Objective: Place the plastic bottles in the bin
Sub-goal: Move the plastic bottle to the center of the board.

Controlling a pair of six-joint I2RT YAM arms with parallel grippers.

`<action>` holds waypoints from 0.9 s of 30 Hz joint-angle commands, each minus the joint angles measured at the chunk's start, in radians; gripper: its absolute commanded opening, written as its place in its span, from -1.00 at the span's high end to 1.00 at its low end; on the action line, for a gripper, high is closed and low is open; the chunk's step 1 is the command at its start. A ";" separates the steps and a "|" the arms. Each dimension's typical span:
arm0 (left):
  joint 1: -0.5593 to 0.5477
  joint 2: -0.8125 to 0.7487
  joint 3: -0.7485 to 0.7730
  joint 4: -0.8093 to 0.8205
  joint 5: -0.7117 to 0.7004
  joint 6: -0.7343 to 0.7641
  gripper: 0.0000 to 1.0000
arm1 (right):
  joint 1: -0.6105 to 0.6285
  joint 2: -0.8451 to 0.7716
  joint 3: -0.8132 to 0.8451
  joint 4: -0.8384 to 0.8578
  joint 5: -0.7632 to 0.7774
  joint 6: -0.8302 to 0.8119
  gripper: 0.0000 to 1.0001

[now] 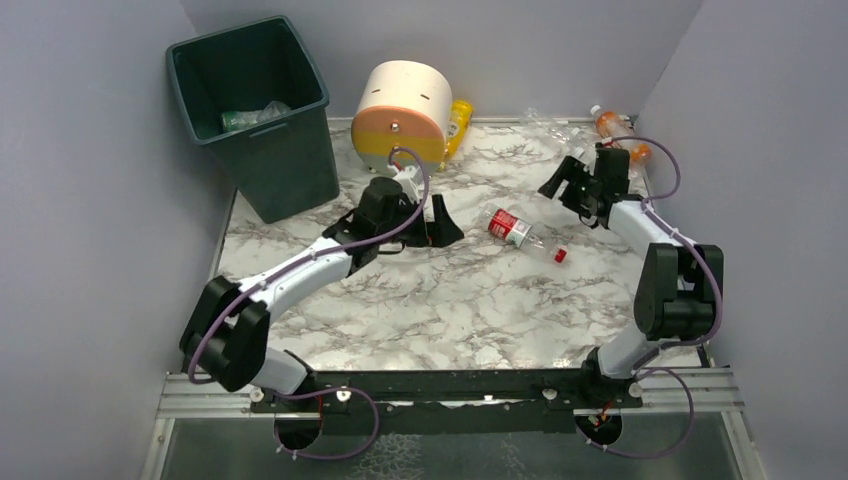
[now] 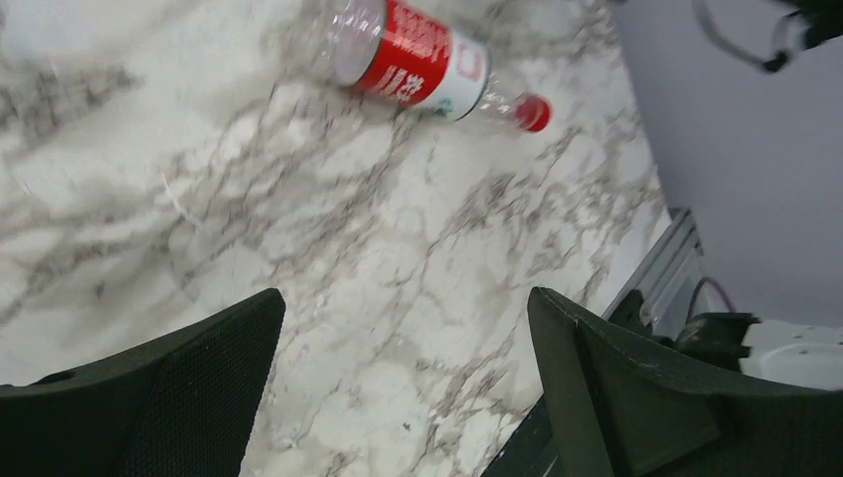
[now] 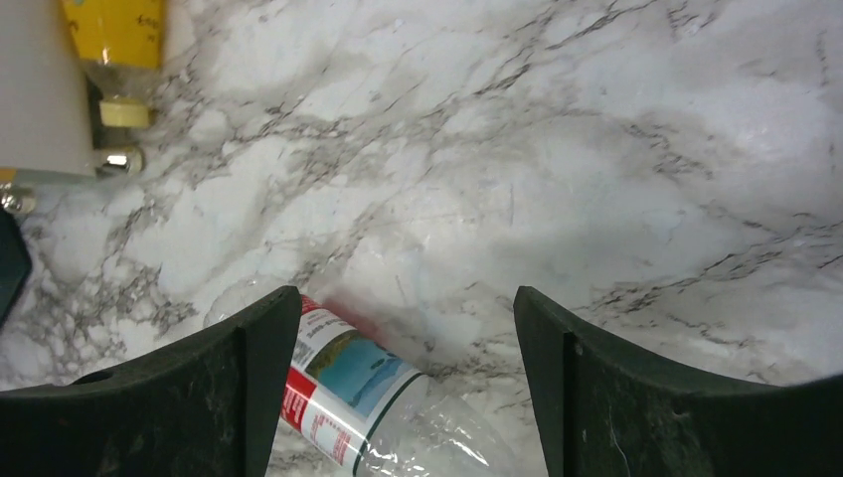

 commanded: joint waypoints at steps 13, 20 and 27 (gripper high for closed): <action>-0.231 0.450 0.007 0.302 -0.124 -0.142 -0.74 | 0.153 -0.249 -0.208 -0.080 -0.008 -0.045 -0.62; -0.199 0.548 0.073 0.281 -0.188 -0.142 -0.67 | 0.160 -0.312 -0.273 -0.105 -0.028 -0.044 -0.57; -0.145 0.589 0.129 0.283 -0.199 -0.133 -0.66 | 0.197 -0.336 -0.321 -0.093 -0.054 -0.031 -0.54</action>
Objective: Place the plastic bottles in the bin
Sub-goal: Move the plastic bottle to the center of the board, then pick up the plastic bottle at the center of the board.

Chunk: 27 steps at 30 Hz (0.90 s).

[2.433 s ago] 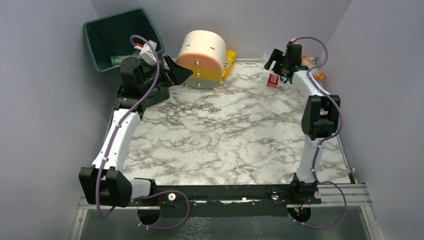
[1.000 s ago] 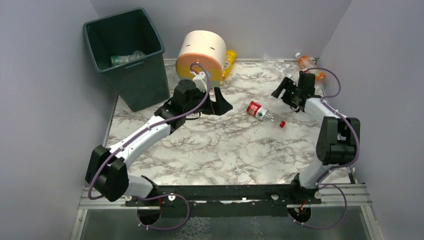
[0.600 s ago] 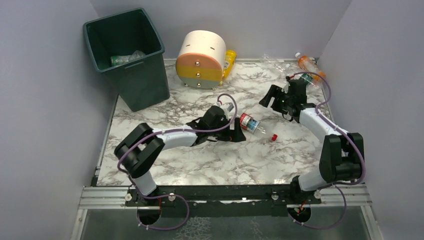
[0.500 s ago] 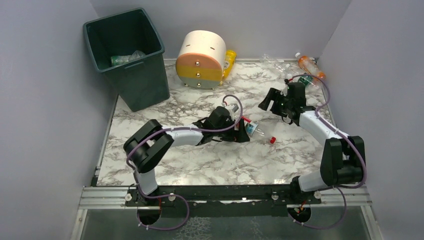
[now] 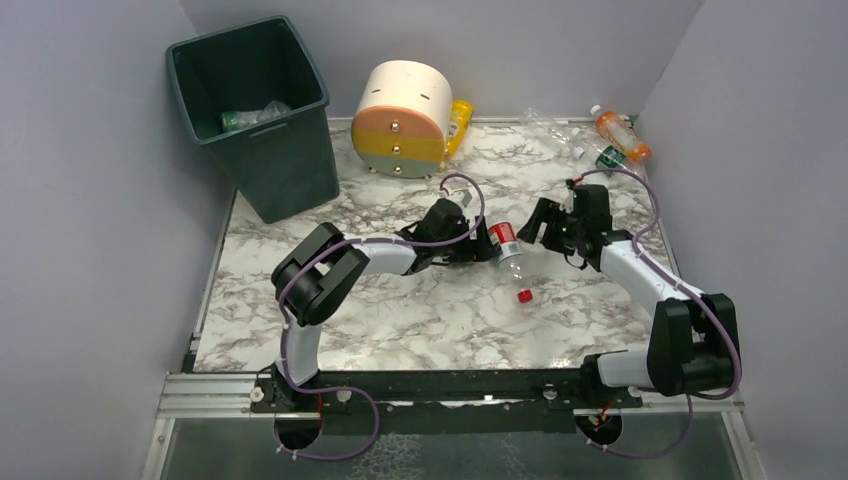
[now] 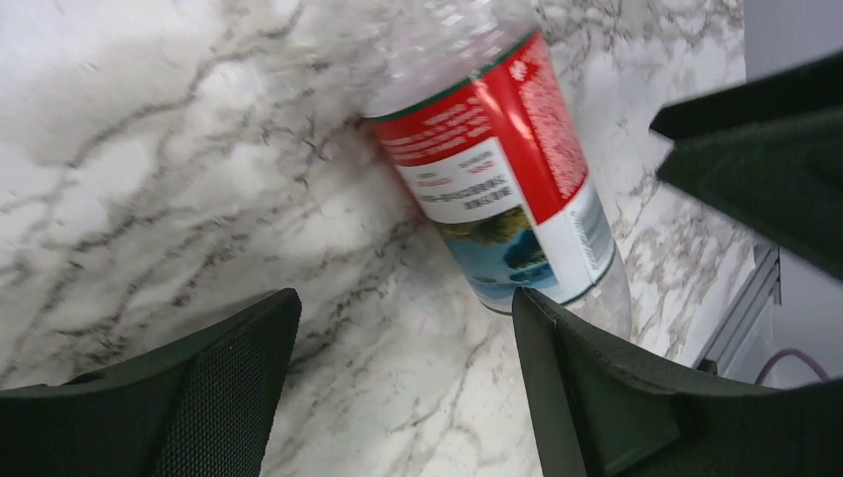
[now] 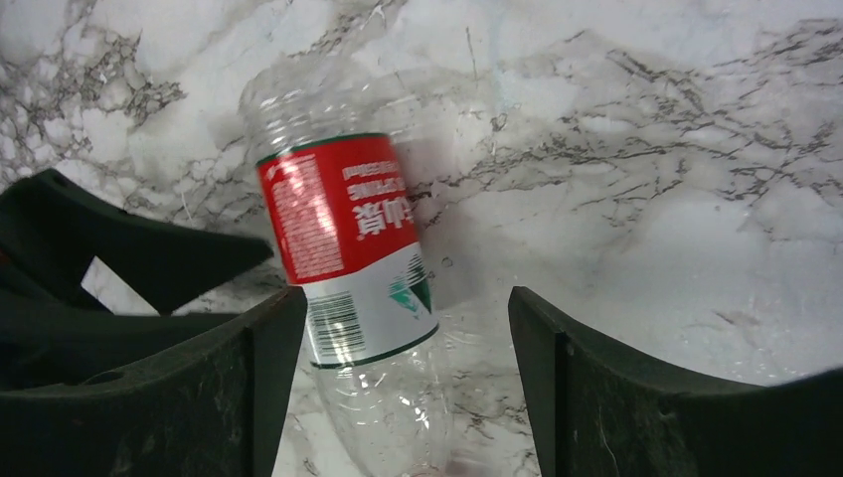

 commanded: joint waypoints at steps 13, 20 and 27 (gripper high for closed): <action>0.115 -0.055 0.011 -0.038 -0.007 0.030 -0.69 | 0.133 0.054 -0.029 -0.006 0.003 0.034 -0.68; 0.115 -0.121 -0.035 -0.050 0.019 0.032 -0.97 | 0.153 0.148 -0.018 0.007 0.043 0.030 -0.65; 0.122 -0.208 -0.052 -0.089 0.040 0.067 -0.98 | 0.164 0.149 -0.006 0.022 0.034 0.034 -0.29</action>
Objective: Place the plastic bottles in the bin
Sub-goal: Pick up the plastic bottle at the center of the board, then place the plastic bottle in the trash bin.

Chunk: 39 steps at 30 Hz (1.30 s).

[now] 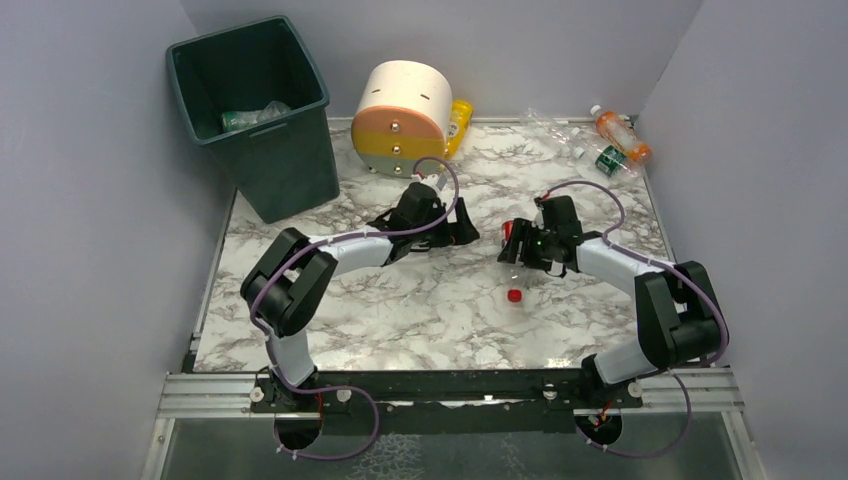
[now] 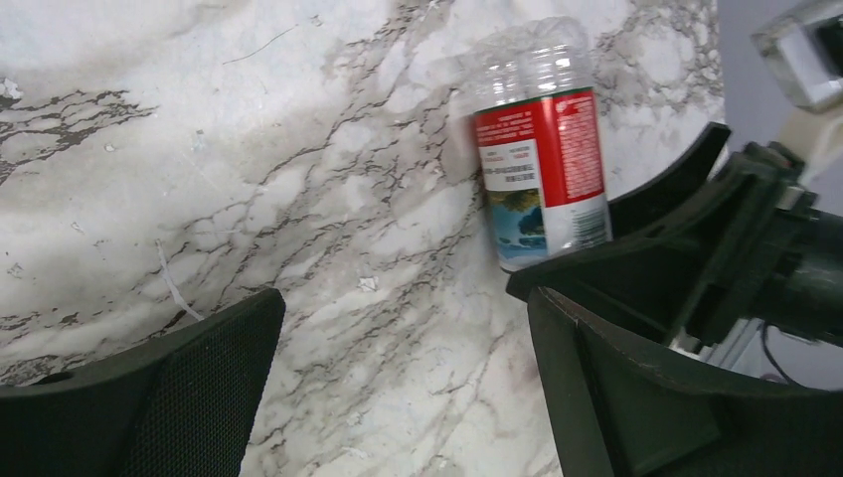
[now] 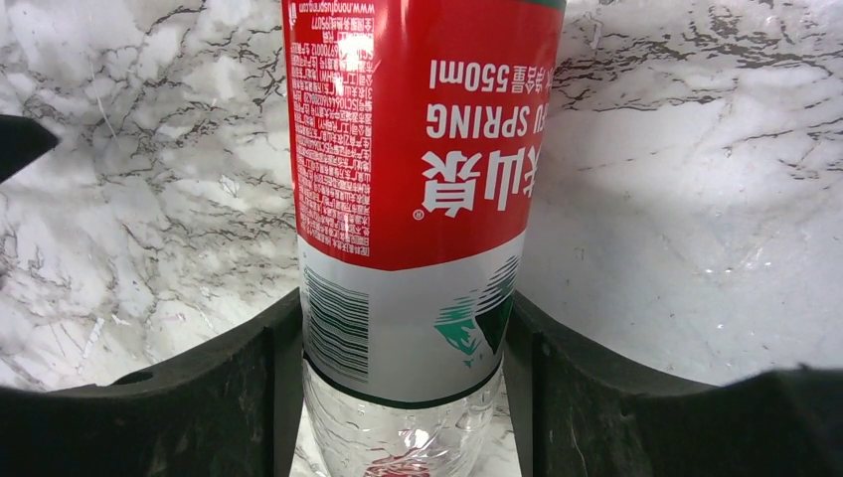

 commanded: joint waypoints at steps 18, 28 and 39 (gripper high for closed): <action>0.110 -0.200 -0.069 0.192 0.298 -0.113 -0.98 | 0.041 -0.181 0.092 0.076 -0.207 -0.029 -0.21; 0.113 -0.224 -0.070 0.246 0.299 -0.148 -0.98 | 0.122 -0.170 0.167 0.131 -0.358 -0.003 -0.22; 0.116 -0.250 -0.079 0.253 0.264 -0.139 -0.98 | 0.228 -0.139 0.213 0.133 -0.329 0.001 -0.22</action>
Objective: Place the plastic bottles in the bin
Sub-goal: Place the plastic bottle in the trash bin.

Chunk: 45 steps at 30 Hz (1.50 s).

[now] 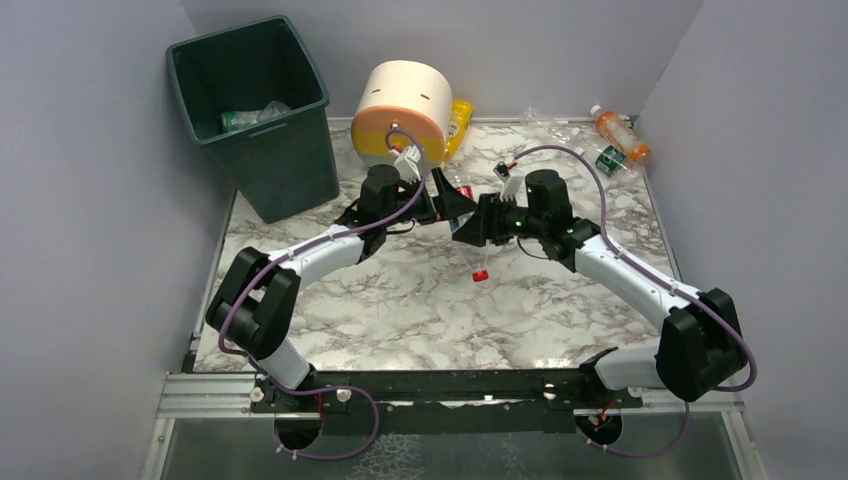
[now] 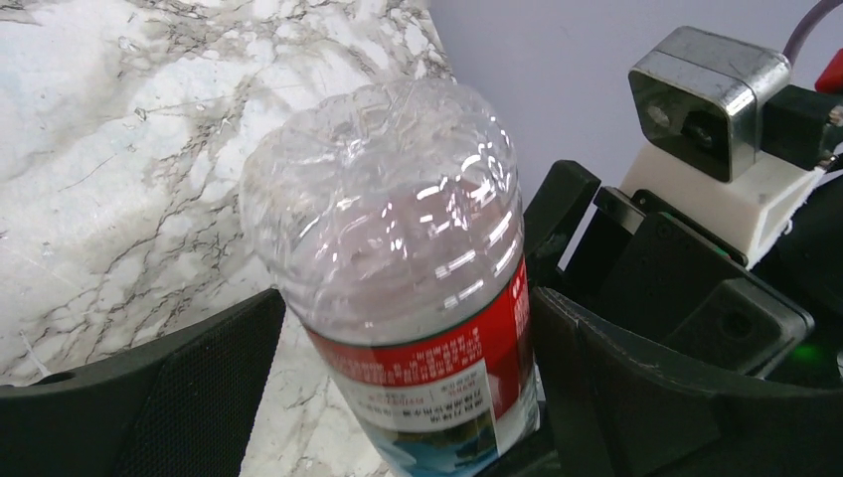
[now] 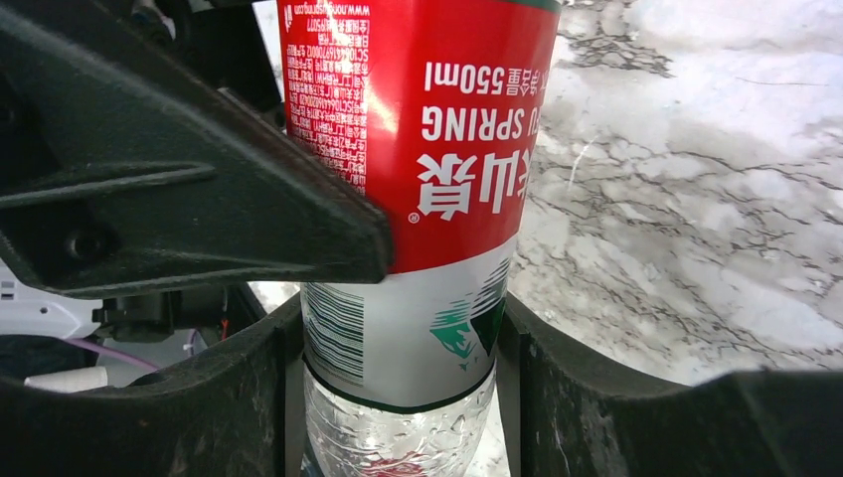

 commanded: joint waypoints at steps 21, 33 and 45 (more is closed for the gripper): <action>0.073 -0.061 -0.009 0.007 0.018 0.013 -0.24 | 0.043 0.008 0.069 0.020 0.005 0.008 -0.53; 0.165 -0.095 0.152 -0.222 -0.003 0.154 -0.23 | 0.043 -0.086 0.116 -0.081 0.064 -0.021 -0.98; 0.307 -0.087 0.420 -0.370 0.039 0.218 -0.25 | 0.043 -0.147 0.119 -0.145 0.130 -0.033 -0.99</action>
